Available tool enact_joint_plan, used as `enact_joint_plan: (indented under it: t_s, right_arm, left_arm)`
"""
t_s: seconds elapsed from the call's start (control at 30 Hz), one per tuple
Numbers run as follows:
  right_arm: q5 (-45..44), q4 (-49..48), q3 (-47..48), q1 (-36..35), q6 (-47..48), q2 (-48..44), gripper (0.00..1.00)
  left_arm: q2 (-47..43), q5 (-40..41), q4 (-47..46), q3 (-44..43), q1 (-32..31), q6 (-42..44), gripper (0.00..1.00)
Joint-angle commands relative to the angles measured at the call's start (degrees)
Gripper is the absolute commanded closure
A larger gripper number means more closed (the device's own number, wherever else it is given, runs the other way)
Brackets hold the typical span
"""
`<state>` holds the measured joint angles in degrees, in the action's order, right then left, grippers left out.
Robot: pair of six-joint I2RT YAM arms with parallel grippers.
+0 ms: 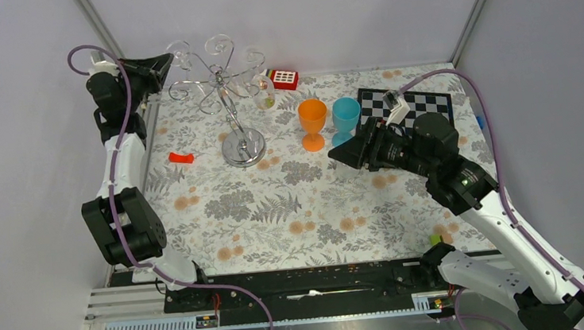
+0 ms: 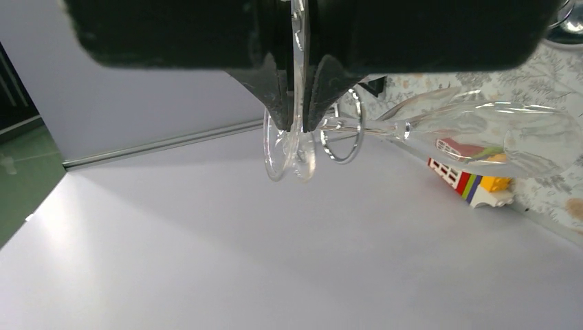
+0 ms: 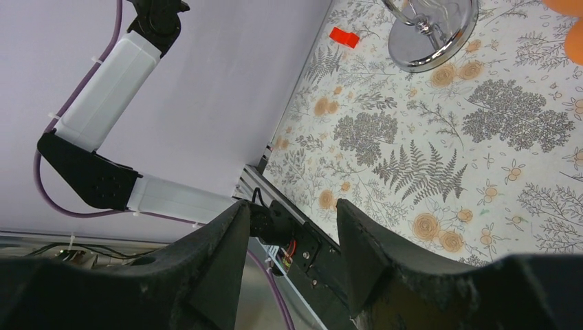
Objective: Take the wine glass off the wine glass rack
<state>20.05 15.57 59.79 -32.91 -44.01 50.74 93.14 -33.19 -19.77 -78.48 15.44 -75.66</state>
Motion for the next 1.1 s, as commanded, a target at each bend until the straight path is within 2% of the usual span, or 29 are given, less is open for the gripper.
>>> enact_joint_plan:
  t_s: [0.0, 0.23, 0.67, 0.93, 1.07]
  right_arm:
    - [-1.32, -3.21, 0.07, -0.23, -0.94, -0.73, 0.44]
    - [-0.96, -4.02, -0.05, -0.23, -1.71, -0.62, 0.44]
    - [-1.31, -3.55, 0.46, -0.23, -1.77, -0.63, 0.44]
    - [-1.61, -2.83, 0.85, -0.19, -1.44, -0.57, 0.44]
    - [-1.51, -2.85, 0.69, -0.2, -1.52, -0.48, 0.44]
  left_arm:
    - [-1.83, -0.1, -10.66, -1.24, 0.38, -2.82, 1.0]
    - [0.99, -0.41, -12.36, -3.17, 0.38, -2.7, 1.0]
    - [6.0, -11.4, -8.9, -11.16, -0.66, -1.28, 1.0]
    - [3.18, -14.79, -0.66, -10.21, -0.51, 3.72, 1.0]
    - [1.21, -13.46, 7.76, -11.71, -0.1, 10.03, 1.0]
